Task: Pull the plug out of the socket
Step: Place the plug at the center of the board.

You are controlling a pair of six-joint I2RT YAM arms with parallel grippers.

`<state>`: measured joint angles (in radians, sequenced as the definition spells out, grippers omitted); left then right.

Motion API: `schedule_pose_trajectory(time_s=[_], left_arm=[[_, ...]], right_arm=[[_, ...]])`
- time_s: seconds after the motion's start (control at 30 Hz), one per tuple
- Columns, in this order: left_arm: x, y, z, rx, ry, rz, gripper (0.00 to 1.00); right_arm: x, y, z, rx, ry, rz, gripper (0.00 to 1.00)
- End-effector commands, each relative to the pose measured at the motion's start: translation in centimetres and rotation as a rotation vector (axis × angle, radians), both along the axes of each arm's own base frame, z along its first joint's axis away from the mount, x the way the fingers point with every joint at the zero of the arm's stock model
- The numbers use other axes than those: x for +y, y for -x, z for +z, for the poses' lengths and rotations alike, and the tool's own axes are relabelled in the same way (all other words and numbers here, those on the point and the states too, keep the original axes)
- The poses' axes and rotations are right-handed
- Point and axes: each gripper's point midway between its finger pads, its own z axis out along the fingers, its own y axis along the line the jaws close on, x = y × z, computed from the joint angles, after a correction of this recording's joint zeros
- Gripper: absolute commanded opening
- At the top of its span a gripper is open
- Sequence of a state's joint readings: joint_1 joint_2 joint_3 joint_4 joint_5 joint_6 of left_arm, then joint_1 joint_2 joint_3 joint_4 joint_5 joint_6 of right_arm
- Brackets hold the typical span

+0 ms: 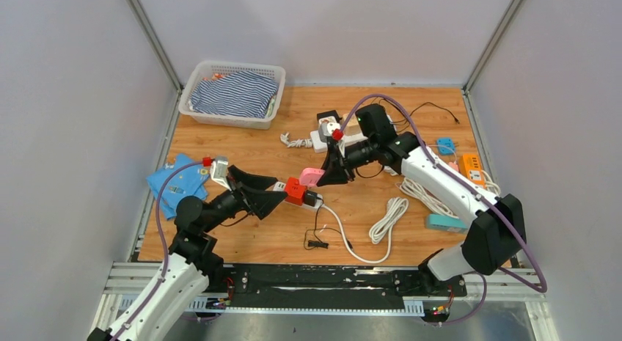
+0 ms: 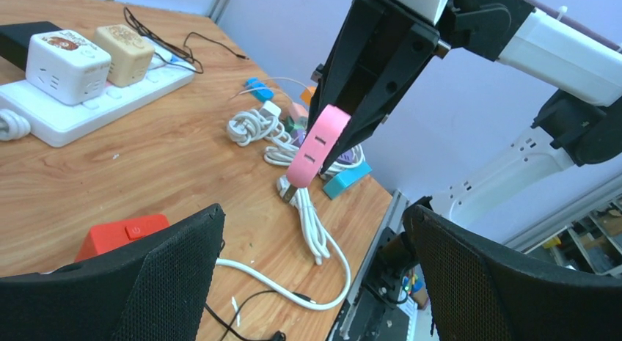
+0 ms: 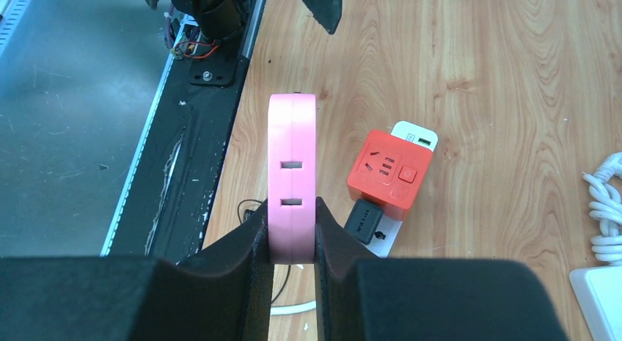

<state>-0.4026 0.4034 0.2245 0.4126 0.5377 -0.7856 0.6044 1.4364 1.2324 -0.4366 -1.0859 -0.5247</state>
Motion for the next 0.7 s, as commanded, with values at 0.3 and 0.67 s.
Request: schedule_pose_trajectory(time_s=[0.3, 0.67], left_arm=[[-2.0, -0.7, 2.1, -0.103, -0.067, 0.011, 1.00], [-3.2, -1.7, 3.0, -0.165, -0.101, 0.081, 0.99]], right_arm=[[-0.2, 1.3, -1.5, 0.128, -0.020, 0.086, 0.00], [0.0, 1.3, -2.0, 0.176, -0.012, 0.099, 0.00]])
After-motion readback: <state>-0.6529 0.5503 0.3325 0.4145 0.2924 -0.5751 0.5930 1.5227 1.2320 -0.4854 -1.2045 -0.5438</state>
